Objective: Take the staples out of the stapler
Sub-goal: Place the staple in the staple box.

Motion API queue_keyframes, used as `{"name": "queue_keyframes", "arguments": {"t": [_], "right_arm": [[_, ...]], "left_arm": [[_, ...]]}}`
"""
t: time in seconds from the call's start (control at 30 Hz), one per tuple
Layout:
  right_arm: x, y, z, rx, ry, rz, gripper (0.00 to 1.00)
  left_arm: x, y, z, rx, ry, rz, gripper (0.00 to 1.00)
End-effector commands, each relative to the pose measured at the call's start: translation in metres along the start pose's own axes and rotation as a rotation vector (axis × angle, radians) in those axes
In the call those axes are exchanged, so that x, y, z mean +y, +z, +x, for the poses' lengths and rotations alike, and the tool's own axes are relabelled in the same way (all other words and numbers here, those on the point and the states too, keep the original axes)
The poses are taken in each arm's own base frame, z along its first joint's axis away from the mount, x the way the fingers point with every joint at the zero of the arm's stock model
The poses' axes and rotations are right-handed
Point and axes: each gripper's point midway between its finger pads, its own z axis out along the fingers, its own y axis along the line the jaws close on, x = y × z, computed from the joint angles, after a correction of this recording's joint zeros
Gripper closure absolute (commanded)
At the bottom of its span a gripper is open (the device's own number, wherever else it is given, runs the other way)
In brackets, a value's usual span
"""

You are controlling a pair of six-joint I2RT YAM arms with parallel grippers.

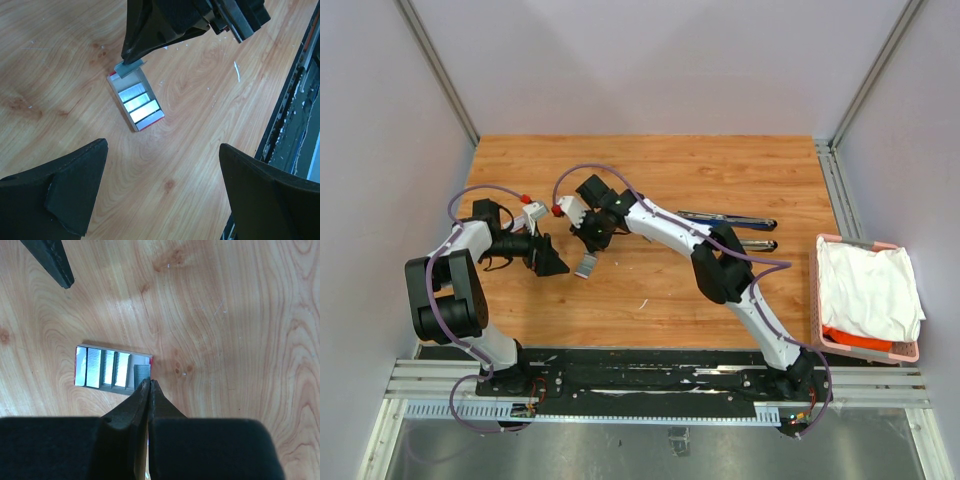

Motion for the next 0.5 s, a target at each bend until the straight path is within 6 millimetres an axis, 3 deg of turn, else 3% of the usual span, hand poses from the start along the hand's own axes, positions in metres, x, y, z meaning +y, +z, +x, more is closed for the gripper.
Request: {"name": "queue_keyframes", "arguments": {"t": [0.0,0.47], "right_arm": [[0.0065,-0.0077,-0.0051,0.012,-0.059,0.028,0.99],[0.0142,0.0010,-0.0023,0.025,-0.077,0.016,0.99]], "left_arm": [[-0.0049,-0.0016,-0.0019,-0.020,0.008,0.017,0.02],[-0.0060,-0.0012,0.0014,-0.016,0.010,0.021,0.02]]}}
